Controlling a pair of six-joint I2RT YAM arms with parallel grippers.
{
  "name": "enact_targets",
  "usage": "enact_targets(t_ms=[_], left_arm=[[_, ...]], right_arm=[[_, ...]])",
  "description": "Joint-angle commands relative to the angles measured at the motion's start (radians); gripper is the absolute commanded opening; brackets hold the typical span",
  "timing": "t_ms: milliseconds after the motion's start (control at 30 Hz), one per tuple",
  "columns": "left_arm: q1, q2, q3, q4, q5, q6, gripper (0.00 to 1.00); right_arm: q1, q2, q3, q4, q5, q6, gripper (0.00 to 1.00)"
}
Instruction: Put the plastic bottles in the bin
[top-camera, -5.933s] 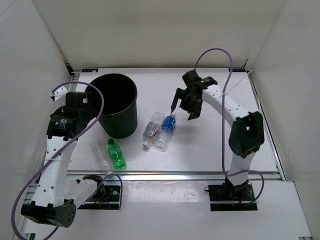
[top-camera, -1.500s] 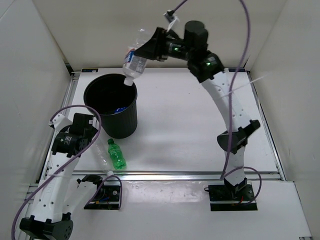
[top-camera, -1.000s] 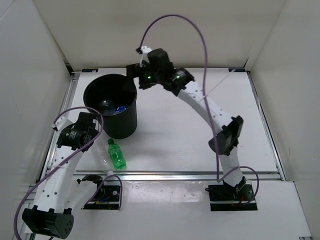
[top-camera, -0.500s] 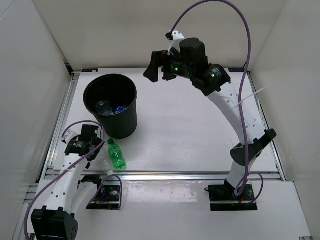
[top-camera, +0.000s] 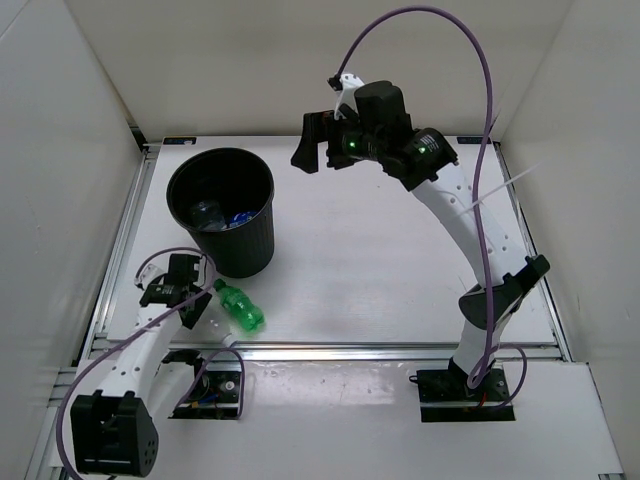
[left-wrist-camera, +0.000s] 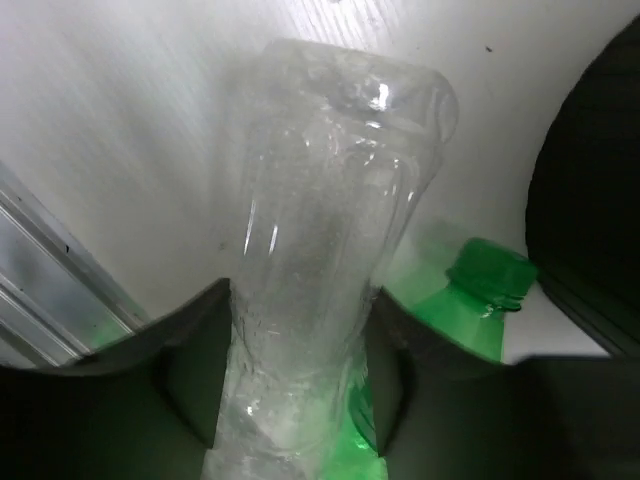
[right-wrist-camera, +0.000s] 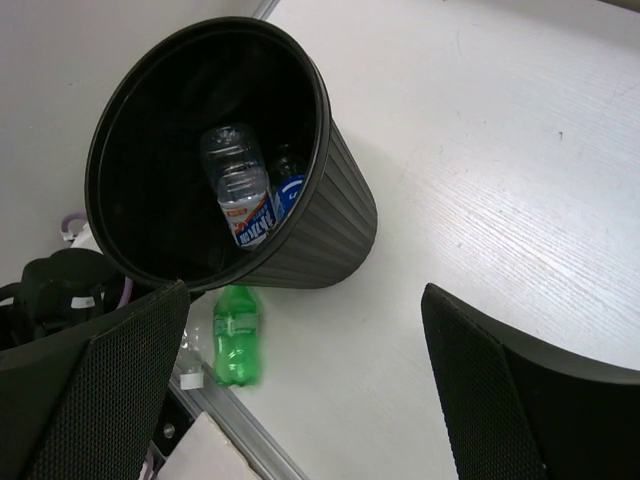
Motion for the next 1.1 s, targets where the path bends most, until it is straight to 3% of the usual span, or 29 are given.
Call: enact_targets(t_ms=[0, 67, 100, 200, 267, 367, 500, 700, 967, 1000, 1067], left_arm=[[0.035, -0.030, 0.031, -0.097, -0.026, -0.033, 0.46], [0.035, -0.030, 0.136, -0.221, -0.095, -0.077, 0.45], [0.044, -0.030, 0.186, -0.285, -0.129, -0.106, 0.39], [0.044, -0.020, 0.435, -0.509, -0.226, -0.148, 0.40], [0.044, -0.008, 0.640, -0.597, -0.275, -0.157, 0.39], [0.062, 0.001, 0.877, -0.597, -0.313, -0.111, 0.37], [0.062, 0.091, 1.051, -0.466, -0.298, 0.033, 0.38], [0.036, 0.189, 1.054, -0.079, -0.264, 0.238, 0.42], [-0.066, 0.424, 1.186, -0.002, -0.309, 0.334, 0.50], [-0.088, 0.450, 1.198, 0.010, -0.318, 0.334, 0.52], [-0.111, 0.476, 1.212, 0.010, -0.327, 0.334, 0.66]], right_arm=[[-0.011, -0.019, 0.052, -0.011, -0.013, -0.026, 1.00], [-0.011, -0.019, 0.052, -0.021, -0.013, -0.026, 1.00], [-0.011, -0.019, 0.052, -0.021, -0.013, -0.026, 1.00], [-0.011, -0.010, 0.052, -0.021, -0.013, -0.026, 1.00], [-0.011, -0.010, 0.043, -0.021, -0.013, -0.026, 1.00], [-0.021, 0.001, 0.043, -0.021, -0.013, -0.016, 1.00], [-0.021, 0.025, 0.077, -0.021, -0.036, -0.007, 1.00], [-0.021, 0.045, 0.100, -0.021, -0.056, -0.007, 1.00], [-0.050, 0.015, 0.069, -0.021, -0.056, -0.007, 1.00], [-0.060, 0.004, 0.054, -0.021, -0.056, -0.007, 1.00], [-0.070, -0.007, 0.036, -0.021, -0.056, -0.007, 1.00]])
